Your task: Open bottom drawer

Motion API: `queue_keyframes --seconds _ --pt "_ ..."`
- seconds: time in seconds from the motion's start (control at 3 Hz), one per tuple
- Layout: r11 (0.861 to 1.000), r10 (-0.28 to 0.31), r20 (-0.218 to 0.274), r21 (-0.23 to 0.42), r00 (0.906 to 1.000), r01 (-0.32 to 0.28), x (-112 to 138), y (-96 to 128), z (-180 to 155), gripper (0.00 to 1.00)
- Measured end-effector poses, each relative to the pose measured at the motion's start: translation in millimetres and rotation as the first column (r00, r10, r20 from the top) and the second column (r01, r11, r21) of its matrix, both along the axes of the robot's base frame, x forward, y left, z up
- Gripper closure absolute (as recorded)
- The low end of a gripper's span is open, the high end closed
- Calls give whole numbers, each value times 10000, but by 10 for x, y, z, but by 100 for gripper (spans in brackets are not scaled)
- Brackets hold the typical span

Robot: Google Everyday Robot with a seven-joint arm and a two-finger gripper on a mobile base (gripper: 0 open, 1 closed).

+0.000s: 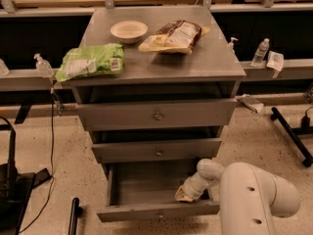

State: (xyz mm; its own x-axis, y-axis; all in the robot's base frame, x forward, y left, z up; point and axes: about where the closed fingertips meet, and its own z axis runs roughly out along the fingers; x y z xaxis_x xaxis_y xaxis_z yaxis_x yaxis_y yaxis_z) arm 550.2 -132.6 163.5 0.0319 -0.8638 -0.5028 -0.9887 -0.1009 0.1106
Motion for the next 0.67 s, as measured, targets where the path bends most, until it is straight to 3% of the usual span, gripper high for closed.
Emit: queue_keyframes --seconds 0.67 --pt "10000 2 -1 2 10000 -2 13 7 0 98"
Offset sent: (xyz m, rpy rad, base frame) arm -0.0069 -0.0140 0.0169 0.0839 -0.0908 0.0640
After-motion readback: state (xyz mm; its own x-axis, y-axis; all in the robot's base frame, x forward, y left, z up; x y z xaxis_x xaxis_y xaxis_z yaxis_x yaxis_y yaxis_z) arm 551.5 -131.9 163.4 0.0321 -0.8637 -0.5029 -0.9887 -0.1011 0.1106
